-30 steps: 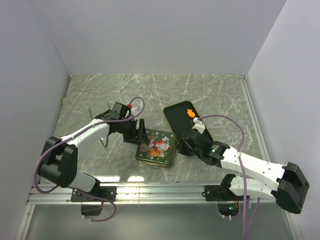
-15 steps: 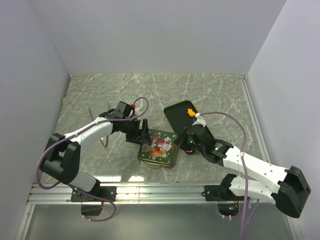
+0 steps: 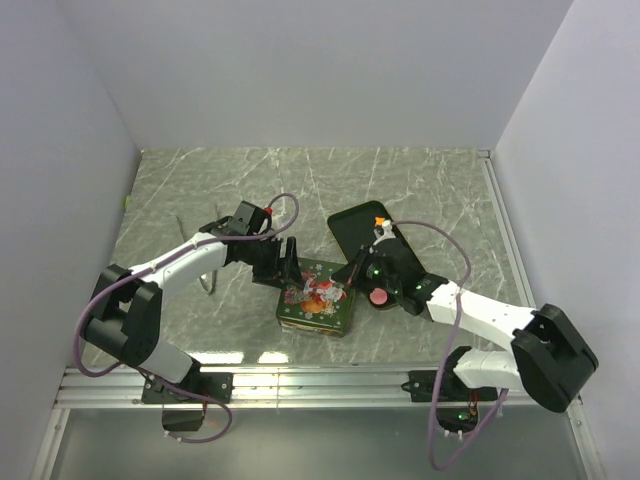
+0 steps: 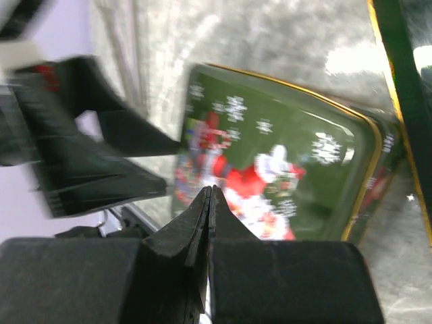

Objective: Pack the cookies

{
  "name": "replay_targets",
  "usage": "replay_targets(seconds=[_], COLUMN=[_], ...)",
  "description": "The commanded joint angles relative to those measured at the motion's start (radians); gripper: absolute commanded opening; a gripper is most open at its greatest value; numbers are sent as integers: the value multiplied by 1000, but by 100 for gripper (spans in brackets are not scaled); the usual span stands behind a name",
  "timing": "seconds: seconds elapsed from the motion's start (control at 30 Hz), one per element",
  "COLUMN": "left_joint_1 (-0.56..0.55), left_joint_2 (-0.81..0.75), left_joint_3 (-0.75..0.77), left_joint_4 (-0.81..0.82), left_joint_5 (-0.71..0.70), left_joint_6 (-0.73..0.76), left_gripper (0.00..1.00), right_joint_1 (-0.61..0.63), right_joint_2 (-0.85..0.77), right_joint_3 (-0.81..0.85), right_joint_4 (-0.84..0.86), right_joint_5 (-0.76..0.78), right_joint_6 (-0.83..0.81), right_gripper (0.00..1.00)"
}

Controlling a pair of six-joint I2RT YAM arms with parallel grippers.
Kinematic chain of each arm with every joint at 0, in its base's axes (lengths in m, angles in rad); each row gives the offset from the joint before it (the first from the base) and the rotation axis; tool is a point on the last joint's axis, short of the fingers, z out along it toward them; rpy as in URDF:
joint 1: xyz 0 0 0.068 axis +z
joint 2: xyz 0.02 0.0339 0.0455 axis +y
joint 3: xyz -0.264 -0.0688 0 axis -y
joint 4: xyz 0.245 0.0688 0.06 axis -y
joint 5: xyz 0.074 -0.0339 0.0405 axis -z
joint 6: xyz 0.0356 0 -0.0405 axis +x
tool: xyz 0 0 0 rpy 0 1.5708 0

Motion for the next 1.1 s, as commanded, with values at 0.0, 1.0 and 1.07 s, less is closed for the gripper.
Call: replay_targets(seconds=[0.0, 1.0, 1.07], left_joint_1=[-11, -11, -11], left_joint_2=[5, -68, -93], left_joint_3=[52, 62, 65], left_joint_4=[0, -77, -86], left_joint_5=[2, -196, -219], left_joint_6=[4, -8, -11], left_gripper=[76, 89, 93], right_joint_1=[-9, -14, -12], right_joint_2=[42, 7, -8], right_joint_3=[-49, -83, -66], right_joint_4=[90, 9, -20], right_joint_5=[-52, 6, 11], right_joint_6=[37, 11, -11], right_gripper=[0, 0, 0])
